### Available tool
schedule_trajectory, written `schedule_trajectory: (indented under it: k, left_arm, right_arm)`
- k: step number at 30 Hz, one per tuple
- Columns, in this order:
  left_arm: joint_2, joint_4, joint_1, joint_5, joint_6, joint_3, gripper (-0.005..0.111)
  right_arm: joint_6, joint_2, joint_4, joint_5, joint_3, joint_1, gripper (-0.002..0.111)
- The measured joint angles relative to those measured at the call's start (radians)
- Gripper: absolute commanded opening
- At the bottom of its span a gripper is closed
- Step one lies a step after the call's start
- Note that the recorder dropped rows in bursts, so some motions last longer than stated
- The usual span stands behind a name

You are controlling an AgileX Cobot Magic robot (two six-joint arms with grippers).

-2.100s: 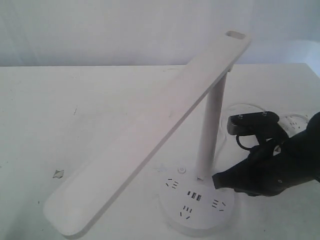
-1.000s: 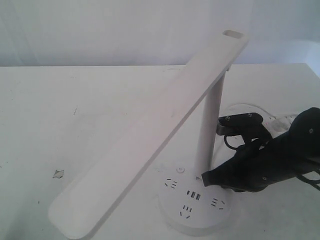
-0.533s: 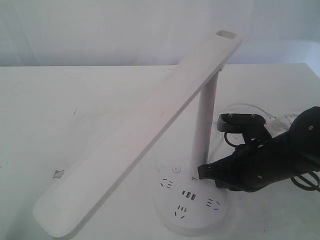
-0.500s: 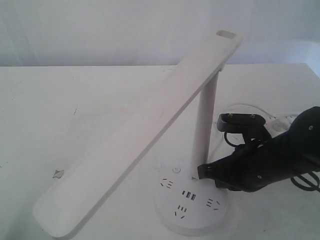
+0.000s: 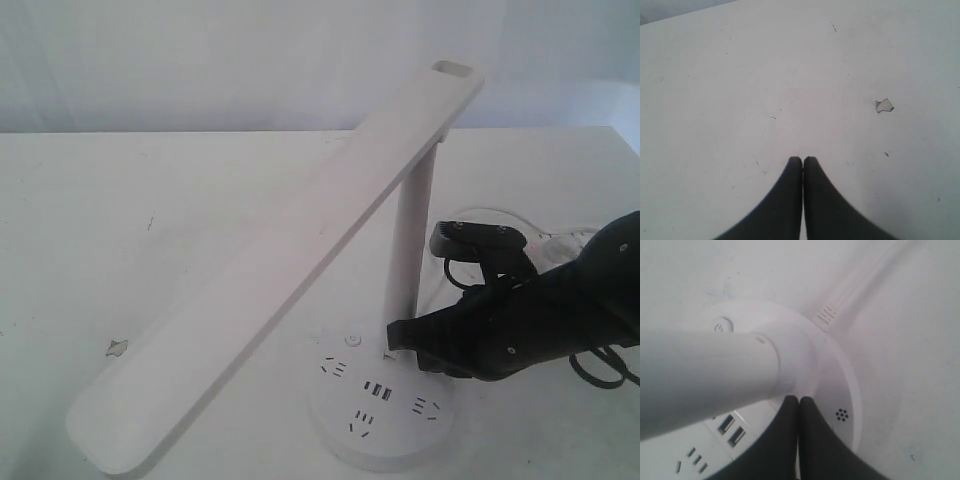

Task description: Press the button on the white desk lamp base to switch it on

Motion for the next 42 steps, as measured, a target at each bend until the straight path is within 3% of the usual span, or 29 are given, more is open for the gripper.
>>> schedule_trajectory:
  k: [42]
  left_arm:
    - [0.000,0.000,0.000,0.000,0.000,0.000,0.000]
  right_arm:
    - [-0.006,0.002,-0.018,-0.030,0.046,0.000,0.000]
